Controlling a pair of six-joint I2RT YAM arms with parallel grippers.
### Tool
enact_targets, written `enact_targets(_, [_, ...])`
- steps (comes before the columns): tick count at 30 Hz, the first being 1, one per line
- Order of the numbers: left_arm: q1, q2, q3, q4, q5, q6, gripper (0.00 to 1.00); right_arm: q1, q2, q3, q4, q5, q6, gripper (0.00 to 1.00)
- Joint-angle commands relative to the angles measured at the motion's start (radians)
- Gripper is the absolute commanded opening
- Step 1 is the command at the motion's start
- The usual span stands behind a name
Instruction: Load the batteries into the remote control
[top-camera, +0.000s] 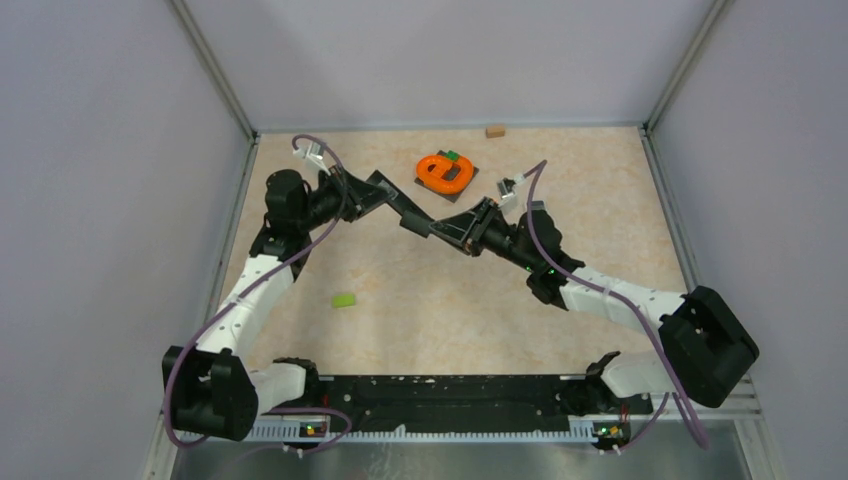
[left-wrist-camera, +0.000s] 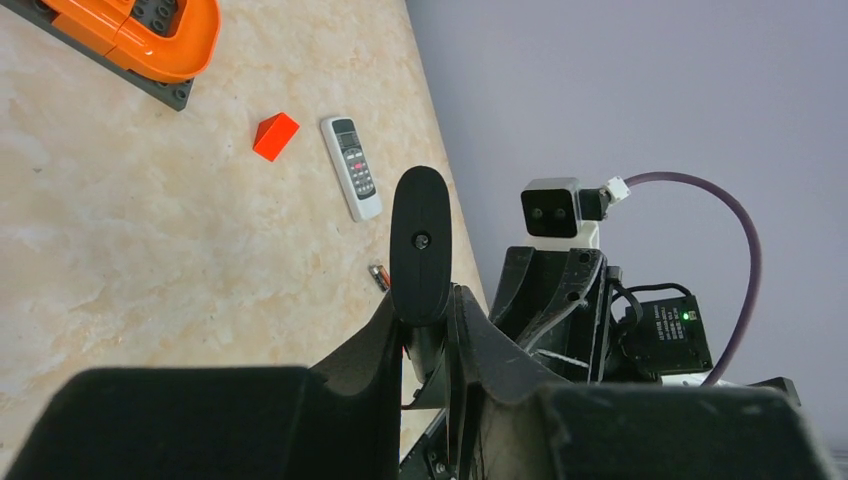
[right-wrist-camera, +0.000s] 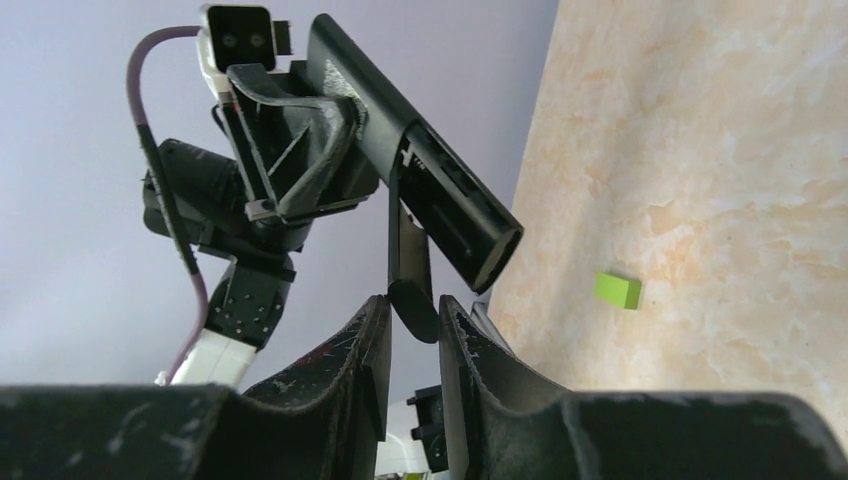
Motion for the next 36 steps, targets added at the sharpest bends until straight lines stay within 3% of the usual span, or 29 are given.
enact_targets(1, [0.003,-0.026,0.015,0.023,-0.004,0.017,0.0,-0.008,0.015,0.021,0.098,-0.011,0.011,0.26])
enact_targets(6, [0.003,-0.014,0.027,-0.004,0.018,-0.028,0.0,-0.008,0.059,0.022,0.073,-0.015,0.042,0.31])
enact_targets(16, [-0.003,0.023,-0.032,-0.059,-0.035,-0.037,0.0,-0.008,0.121,-0.015,0.053,-0.004,0.096,0.3])
enact_targets(28, [-0.046,0.094,-0.146,0.018,-0.111,-0.059,0.0,-0.008,0.163,-0.094,0.054,0.029,0.089,0.27])
enact_targets(33, [-0.047,0.095,-0.177,0.011,-0.194,-0.023,0.0,-0.008,0.14,-0.116,0.025,0.042,-0.002,0.27])
enact_targets(36, [-0.047,0.08,-0.173,0.007,-0.206,-0.003,0.0,-0.008,0.102,-0.097,-0.03,0.046,-0.108,0.36])
